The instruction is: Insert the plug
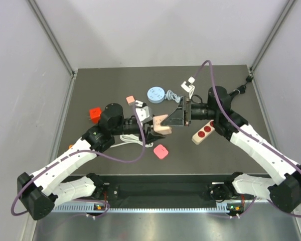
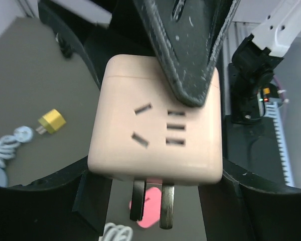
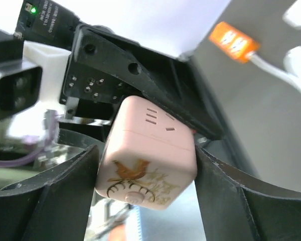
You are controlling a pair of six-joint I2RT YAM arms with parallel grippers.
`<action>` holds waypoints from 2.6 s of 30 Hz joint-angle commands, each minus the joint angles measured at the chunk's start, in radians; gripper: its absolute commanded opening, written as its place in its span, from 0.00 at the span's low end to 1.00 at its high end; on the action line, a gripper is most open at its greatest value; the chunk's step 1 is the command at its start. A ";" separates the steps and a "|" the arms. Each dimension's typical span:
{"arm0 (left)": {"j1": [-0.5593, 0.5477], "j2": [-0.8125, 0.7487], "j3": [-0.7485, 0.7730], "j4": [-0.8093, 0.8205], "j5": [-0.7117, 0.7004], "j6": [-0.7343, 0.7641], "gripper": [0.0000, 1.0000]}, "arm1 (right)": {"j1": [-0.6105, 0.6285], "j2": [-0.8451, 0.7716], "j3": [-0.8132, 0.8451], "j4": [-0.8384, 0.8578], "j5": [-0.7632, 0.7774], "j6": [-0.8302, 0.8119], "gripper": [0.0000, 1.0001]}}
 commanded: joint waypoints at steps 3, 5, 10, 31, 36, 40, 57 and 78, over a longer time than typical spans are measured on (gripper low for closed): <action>0.023 0.035 0.132 -0.115 0.079 -0.236 0.00 | -0.062 -0.090 0.166 -0.385 0.251 -0.477 0.73; 0.026 0.064 0.149 -0.152 0.126 -0.263 0.00 | -0.065 -0.124 0.203 -0.413 0.298 -0.585 0.76; 0.032 0.047 0.106 -0.045 0.185 -0.416 0.00 | -0.065 -0.216 0.202 -0.364 0.312 -0.725 0.81; 0.058 0.087 0.149 0.322 0.441 -1.080 0.00 | -0.030 -0.449 -0.136 0.110 -0.131 -1.459 0.87; 0.058 0.098 0.135 0.311 0.461 -1.073 0.00 | 0.011 -0.385 -0.077 0.044 -0.136 -1.511 0.88; 0.058 0.101 0.121 0.345 0.475 -1.086 0.00 | 0.056 -0.342 -0.048 0.029 -0.113 -1.528 0.88; 0.058 0.127 0.080 0.348 0.492 -1.079 0.00 | 0.139 -0.238 0.021 -0.025 -0.119 -1.606 0.81; 0.080 0.115 0.159 -0.073 0.325 -0.760 0.99 | 0.075 -0.172 0.137 -0.297 0.210 -1.390 0.00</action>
